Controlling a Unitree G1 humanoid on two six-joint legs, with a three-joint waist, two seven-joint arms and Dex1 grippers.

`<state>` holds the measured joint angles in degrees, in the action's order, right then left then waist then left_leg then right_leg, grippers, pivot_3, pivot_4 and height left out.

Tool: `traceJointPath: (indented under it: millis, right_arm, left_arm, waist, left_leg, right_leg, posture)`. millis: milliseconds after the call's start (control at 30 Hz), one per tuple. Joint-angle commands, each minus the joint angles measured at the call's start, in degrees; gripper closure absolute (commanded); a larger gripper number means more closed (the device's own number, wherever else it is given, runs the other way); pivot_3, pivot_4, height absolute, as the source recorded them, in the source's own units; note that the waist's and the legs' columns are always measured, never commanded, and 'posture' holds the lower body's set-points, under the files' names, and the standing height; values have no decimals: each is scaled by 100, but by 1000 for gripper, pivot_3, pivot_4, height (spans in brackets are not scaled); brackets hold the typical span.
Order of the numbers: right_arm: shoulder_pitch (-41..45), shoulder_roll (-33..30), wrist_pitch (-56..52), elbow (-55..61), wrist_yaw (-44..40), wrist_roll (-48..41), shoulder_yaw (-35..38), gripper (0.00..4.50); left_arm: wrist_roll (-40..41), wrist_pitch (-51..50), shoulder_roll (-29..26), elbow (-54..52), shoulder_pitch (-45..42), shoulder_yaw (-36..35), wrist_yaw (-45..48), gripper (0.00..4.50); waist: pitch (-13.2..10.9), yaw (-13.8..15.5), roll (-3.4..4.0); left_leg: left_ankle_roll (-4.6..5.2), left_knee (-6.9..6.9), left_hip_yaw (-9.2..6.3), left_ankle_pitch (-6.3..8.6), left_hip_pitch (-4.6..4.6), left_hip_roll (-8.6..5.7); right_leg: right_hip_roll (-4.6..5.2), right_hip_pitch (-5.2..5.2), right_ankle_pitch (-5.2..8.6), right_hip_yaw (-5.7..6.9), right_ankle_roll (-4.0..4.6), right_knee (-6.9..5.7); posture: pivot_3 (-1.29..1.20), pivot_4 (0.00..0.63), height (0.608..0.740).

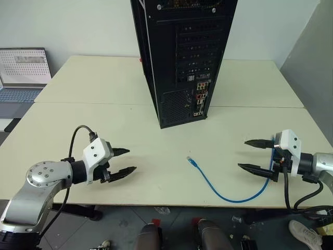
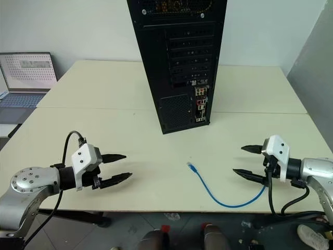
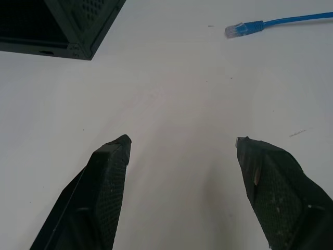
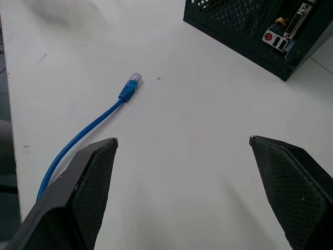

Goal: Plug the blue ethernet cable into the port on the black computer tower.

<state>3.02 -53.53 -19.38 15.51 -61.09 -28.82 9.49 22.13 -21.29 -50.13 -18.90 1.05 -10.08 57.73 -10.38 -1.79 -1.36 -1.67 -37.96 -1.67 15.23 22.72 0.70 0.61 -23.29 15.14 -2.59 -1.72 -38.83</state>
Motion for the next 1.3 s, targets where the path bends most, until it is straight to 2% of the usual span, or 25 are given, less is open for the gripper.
traceJointPath:
  millis: [33, 400, 667, 900, 1267, 1300]
  right_arm:
    - [75, -46, 2, 202, -42, -29, 145, 198]
    - [59, 83, -317, 791, 66, -162, -38, 198]
    - [350, 946, -1077, 1248, 1059, 268, -1209, 198]
    - [596, 1666, -1327, 877, 1629, 830, -2161, 198]
    - [583, 2019, -1411, 594, 1990, 1394, -2539, 198]
    - [580, 2031, -1442, 591, 2019, 1434, -2553, 567]
  left_arm:
    - [67, 62, -97, -242, -22, -105, 68, 1066]
    - [-109, 132, -151, -561, 133, 183, 169, 1066]
    - [-329, 436, -107, -482, -87, 572, 306, 1066]
    - [-404, 599, -135, -394, -165, 753, 444, 1066]
    - [-202, 625, -84, -331, -306, 788, 836, 1066]
    - [-194, 629, -79, -318, -323, 803, 872, 1066]
  waist:
    - [0, 0, 0]
    - [0, 5, 0]
    - [1, 1, -2]
    - [1, -1, -2]
    - [1, 5, -2]
    - [1, 4, -2]
  left_leg:
    - [0, 0, 0, 0, 0, 0]
    - [0, -1, -1, 0, 1, 0]
    - [0, -3, 0, 0, 1, 3]
    - [0, -2, -4, 0, 0, 3]
    - [0, -2, -8, 0, 3, 3]
    - [0, -2, -7, 0, 3, 3]
  right_leg:
    - [0, 0, 0, 0, 0, 0]
    - [0, 0, 0, 0, 0, 0]
    - [-5, -1, 0, -2, 0, -2]
    - [-6, -2, 0, 0, 2, -3]
    - [-8, -4, 1, 5, 4, -3]
    - [-8, -4, 1, 5, 4, -3]
  posture:
    - [0, 150, 740]
    - [0, 150, 740]
    - [0, 150, 740]
    - [0, 150, 740]
    - [0, 150, 740]
    - [0, 150, 740]
